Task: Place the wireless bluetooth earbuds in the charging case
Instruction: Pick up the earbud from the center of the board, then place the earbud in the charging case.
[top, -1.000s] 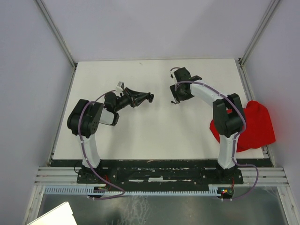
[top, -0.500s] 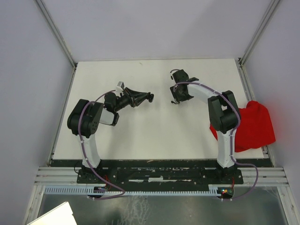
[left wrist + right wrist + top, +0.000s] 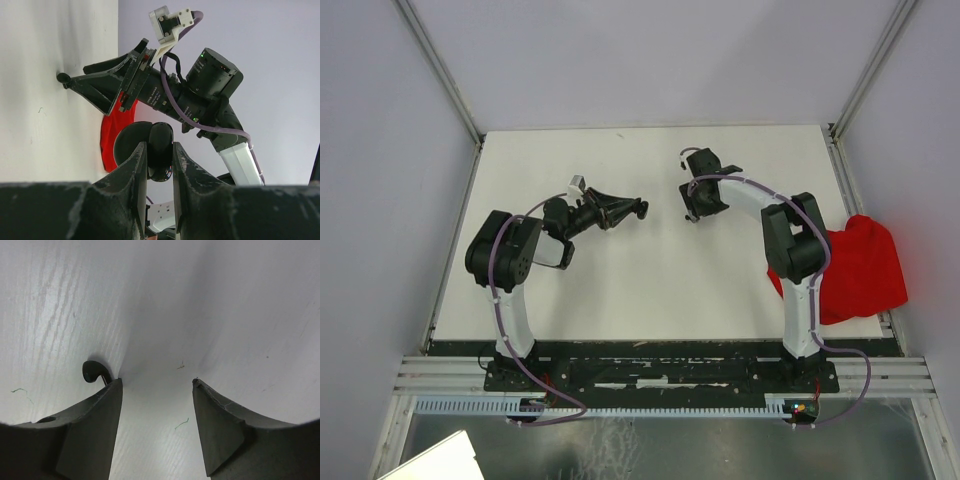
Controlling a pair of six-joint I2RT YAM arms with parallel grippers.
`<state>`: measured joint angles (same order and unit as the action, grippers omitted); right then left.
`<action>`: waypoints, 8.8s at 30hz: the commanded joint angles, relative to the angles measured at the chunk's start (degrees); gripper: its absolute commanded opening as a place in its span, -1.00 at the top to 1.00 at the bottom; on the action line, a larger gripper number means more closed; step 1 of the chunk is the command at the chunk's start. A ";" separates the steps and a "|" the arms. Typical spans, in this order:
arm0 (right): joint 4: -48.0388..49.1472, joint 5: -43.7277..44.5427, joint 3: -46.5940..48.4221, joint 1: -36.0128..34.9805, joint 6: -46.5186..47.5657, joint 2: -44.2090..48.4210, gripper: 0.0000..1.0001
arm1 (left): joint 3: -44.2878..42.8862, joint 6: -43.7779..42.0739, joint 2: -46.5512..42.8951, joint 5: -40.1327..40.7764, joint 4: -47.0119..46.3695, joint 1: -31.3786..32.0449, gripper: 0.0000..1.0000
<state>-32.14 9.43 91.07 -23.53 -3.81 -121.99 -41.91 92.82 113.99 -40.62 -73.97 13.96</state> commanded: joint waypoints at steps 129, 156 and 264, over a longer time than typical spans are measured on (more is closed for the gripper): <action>3.26 6.41 -3.36 -4.70 -8.01 3.96 -0.31 | 1.92 3.33 -0.55 0.37 -6.90 -0.75 0.94; 0.24 -1.18 4.59 -4.49 -15.54 -1.47 -0.18 | 0.95 4.35 1.46 -0.07 -8.46 -0.98 0.94; 114.85 -36.49 -52.65 -9.69 9.41 19.43 0.97 | -0.98 8.16 4.58 1.16 -11.07 2.27 0.94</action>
<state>79.24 -26.11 38.52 -32.91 4.40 -101.38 -41.28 98.61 118.96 -39.31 -80.73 15.66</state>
